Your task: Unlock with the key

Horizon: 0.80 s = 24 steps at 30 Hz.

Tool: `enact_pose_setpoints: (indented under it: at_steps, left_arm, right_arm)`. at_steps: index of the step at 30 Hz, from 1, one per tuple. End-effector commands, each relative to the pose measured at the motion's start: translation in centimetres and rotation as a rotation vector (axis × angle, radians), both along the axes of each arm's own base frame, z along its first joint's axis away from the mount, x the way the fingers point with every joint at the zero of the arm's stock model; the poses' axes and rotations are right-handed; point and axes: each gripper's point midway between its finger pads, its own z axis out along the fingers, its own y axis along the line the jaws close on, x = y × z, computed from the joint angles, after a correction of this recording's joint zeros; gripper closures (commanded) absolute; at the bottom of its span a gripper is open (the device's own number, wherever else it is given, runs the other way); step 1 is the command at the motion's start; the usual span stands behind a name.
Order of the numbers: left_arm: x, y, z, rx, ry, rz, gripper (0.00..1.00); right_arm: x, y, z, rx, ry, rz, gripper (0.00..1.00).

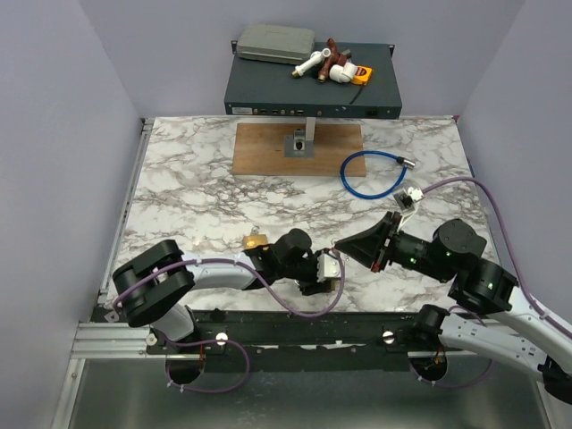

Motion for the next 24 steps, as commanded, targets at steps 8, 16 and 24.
enact_pose_setpoints:
  at_steps: [8, 16, 24]
  left_arm:
    - [2.0, -2.6, -0.4, 0.030, 0.068, 0.122, 0.50]
    - [0.0, -2.2, -1.0, 0.063, 0.077, 0.055, 0.15]
    - [0.7, -2.2, 1.2, 0.038, 0.056, 0.072, 0.02]
  right_arm:
    - [0.2, -3.1, 2.8, 0.029, -0.039, -0.107, 0.99]
    - [0.1, -3.5, 3.7, 0.039, -0.060, -0.114, 0.99]
    - [0.8, -4.2, 5.1, 0.042, -0.092, -0.166, 0.99]
